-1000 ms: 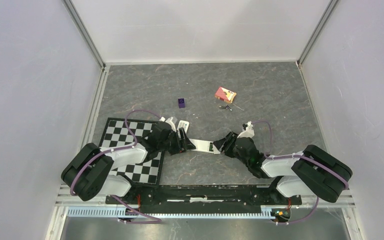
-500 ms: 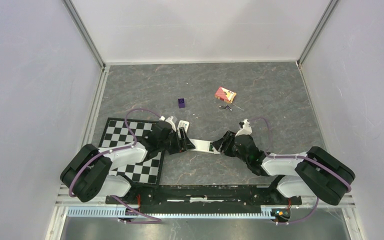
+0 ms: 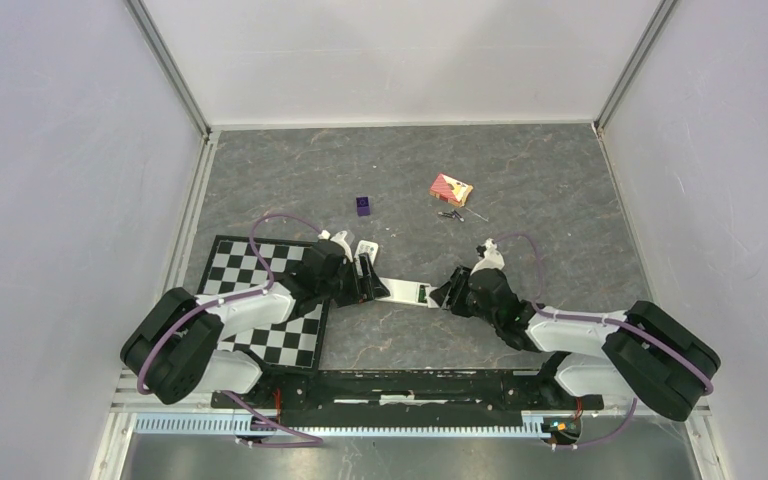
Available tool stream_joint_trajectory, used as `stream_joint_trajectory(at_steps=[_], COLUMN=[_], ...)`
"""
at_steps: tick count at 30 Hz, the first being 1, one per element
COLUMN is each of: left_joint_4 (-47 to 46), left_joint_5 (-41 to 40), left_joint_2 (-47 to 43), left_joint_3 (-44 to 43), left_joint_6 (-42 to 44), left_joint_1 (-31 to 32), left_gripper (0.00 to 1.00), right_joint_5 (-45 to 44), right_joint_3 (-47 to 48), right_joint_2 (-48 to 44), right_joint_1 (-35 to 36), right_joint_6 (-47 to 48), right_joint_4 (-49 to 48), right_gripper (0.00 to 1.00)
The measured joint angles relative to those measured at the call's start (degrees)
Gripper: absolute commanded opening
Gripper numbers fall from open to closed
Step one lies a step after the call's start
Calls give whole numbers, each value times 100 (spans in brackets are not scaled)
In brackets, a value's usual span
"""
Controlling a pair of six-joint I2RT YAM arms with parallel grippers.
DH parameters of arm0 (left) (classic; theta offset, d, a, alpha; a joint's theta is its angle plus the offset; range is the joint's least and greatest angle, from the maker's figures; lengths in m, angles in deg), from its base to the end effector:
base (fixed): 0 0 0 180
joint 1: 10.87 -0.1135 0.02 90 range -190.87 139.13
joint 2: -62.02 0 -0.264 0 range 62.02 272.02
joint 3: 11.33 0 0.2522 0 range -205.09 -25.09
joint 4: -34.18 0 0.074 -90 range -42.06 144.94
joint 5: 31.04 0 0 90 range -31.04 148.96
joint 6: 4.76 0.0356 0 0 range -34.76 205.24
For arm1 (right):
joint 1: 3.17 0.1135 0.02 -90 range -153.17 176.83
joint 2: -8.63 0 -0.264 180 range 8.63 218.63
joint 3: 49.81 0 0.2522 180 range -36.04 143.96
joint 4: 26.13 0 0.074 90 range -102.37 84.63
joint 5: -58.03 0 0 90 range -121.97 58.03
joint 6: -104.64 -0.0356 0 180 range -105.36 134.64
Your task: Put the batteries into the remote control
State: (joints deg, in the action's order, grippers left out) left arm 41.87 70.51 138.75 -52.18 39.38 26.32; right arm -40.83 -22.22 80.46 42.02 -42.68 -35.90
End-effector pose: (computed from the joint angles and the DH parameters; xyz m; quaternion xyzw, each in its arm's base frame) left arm 0.1890 -0.1523 0.1476 -0.0296 0.9148 -0.3292 0.2323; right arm 0.1507 0.1440 0.1266 0.1290 0.8735 0.3195 0.3440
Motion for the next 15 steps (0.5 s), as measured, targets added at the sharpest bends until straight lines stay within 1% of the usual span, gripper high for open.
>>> stream_joint_trajectory(at_steps=[4,9,15], left_joint_4=[15,-2,-90], left_joint_5=[-42,-74,-72], left_joint_2=[22,57,157], left_joint_3=[-26,-52,-98], left_joint_6=[2,9,13], left_joint_1=[0,0,0], left_gripper=[76,76,77], right_joint_5=[22,170,334], right_joint_3=[-13,-22,-153], right_joint_2=[-42,-42,-66], right_joint_1=[0,-9,-13], right_joint_6=[20,-15,-389], right_joint_4=[94,114,-46], right_gripper=[40,40,40])
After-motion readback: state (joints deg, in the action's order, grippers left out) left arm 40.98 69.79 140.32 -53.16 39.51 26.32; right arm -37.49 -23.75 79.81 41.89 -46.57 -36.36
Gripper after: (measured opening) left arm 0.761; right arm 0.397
